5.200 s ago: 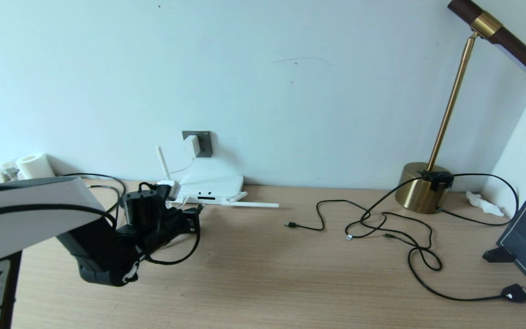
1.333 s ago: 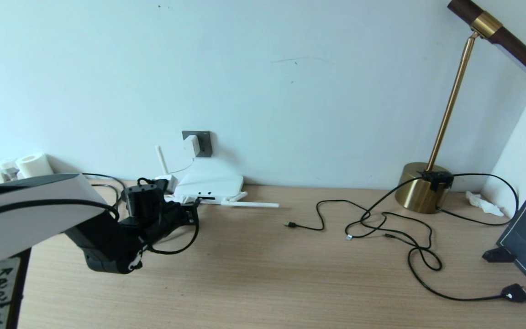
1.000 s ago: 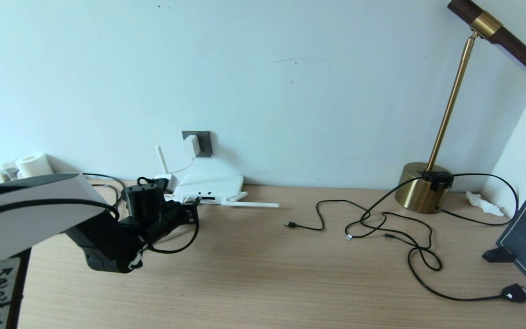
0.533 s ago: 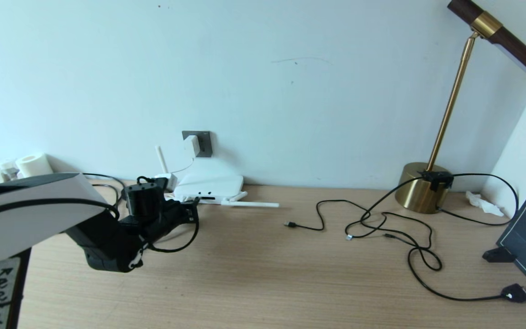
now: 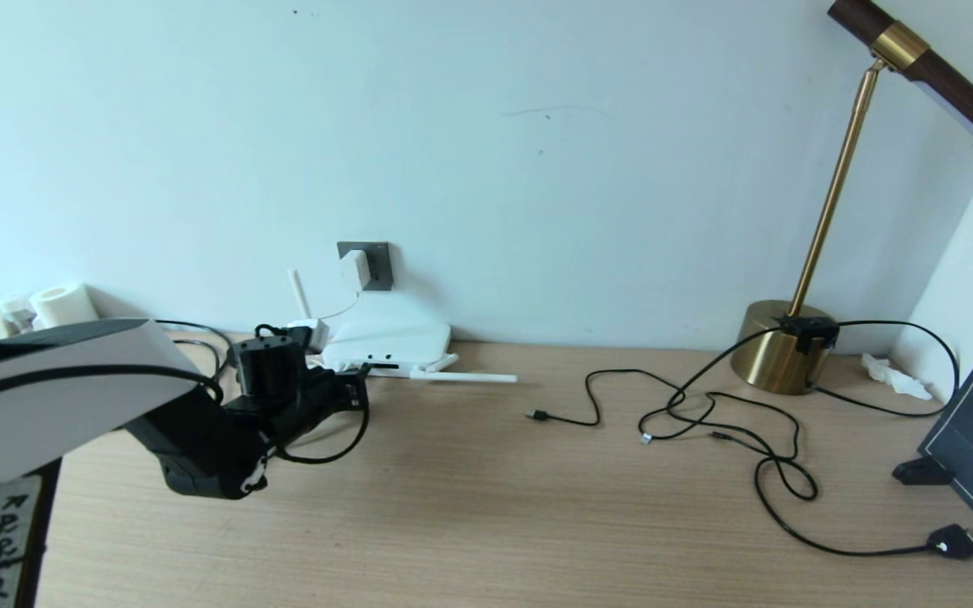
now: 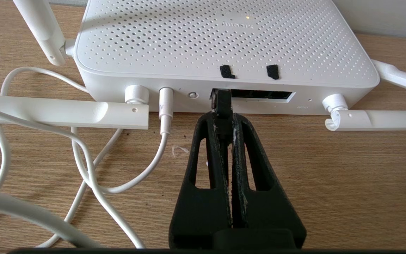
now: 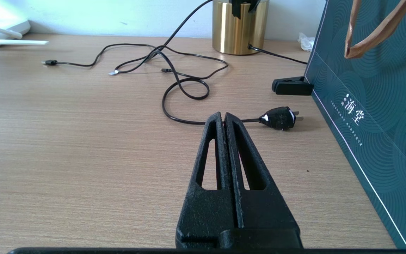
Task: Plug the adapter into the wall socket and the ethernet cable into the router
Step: Plug cable into router interface
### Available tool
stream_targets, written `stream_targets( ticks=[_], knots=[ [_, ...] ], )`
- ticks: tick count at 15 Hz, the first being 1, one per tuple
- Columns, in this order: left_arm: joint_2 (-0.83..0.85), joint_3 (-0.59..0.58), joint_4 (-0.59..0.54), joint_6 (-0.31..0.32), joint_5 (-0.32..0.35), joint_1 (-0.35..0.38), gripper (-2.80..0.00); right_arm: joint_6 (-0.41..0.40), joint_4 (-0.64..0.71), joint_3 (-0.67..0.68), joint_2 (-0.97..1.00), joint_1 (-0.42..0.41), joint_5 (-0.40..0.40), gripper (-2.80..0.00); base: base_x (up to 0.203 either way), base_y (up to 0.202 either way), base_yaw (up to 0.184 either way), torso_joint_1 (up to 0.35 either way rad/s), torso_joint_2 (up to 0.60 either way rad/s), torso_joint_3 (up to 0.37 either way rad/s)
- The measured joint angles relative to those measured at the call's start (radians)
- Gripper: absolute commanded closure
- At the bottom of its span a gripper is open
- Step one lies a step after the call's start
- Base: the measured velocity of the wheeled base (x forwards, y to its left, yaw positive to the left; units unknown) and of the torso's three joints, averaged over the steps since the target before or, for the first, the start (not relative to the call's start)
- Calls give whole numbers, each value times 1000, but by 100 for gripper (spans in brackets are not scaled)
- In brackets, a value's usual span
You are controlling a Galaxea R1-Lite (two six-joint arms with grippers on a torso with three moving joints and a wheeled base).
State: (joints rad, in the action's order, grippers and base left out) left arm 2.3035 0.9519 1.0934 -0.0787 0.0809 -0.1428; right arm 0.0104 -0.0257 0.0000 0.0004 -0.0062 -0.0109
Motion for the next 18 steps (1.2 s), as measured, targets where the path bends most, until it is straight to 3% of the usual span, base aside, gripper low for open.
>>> stream_targets(
  ticks=[18],
  knots=[
    [22,37,-5,-2,-24,-11,0,0,0,0,0,0,0,0,0,0,0,0,0,0]
  ],
)
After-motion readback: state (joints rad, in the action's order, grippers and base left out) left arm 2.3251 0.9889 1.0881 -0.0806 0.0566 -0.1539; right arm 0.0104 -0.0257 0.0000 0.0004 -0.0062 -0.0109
